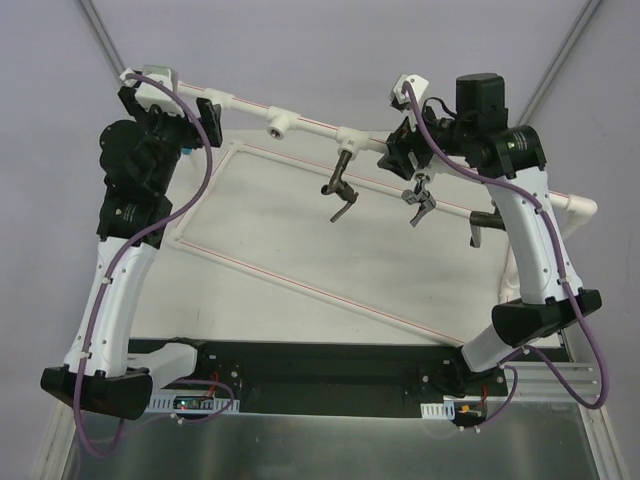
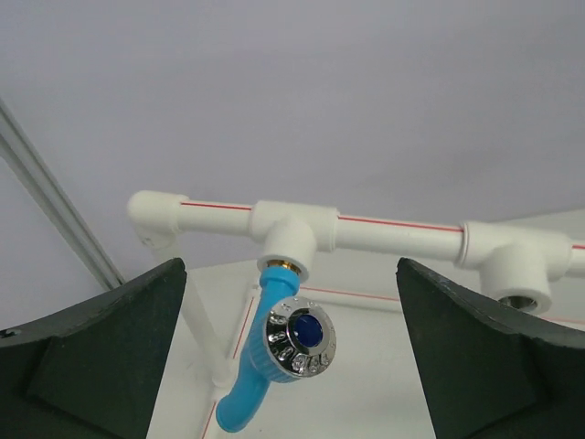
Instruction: Install the water faucets
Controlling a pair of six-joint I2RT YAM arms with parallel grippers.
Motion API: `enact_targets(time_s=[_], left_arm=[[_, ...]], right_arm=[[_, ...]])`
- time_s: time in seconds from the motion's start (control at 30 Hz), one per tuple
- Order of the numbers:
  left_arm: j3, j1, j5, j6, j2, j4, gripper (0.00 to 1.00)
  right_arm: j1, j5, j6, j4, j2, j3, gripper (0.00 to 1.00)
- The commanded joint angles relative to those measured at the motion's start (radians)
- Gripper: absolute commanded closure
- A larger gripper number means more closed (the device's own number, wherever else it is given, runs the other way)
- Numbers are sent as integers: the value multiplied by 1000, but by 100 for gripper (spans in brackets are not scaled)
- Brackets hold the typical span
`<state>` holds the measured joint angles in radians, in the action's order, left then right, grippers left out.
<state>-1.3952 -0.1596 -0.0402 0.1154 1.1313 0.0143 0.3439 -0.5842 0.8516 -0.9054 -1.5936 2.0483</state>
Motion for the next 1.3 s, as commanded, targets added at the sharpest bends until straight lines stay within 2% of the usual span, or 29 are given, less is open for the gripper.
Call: enact_targets(time_s=[0.0,0.03,0.07,0.23,0.3,0.37,0.47,0.63,0.73,1.0,1.27], left_arm=[[-80,2,112,-147,-77,-20,1],[-87,2,155,-163,-102,-20,1],[-87,2,181,-169,-117,-20,1],[-62,2,292,-168,-238,-19,1],[-33,2,336,-168,-280,-19,1],[13,2,353,-171,-349,-31,1],[92,2,318,-132,-438,-85,1],[269,2,349,-145,-602,-240,1],[317,2,370,-126,-663,-315,1],[308,2,395,-92,-674,-280,1],[302,2,364,-51,-663,-280,1]], right_arm=[[6,99,-112,111,107,-20,18],[6,128,-129,134,142,-31,6],[6,195,-152,158,162,-45,4],[6,449,-295,367,335,-180,4],[6,620,-325,446,417,-253,4],[3,783,-356,503,466,-304,4],[4,944,-393,557,555,-394,4],[4,1066,-408,614,724,-548,4],[4,1156,-410,631,819,-637,4],[4,1248,-316,758,1014,-741,4],[4,1251,-267,806,1063,-751,4]])
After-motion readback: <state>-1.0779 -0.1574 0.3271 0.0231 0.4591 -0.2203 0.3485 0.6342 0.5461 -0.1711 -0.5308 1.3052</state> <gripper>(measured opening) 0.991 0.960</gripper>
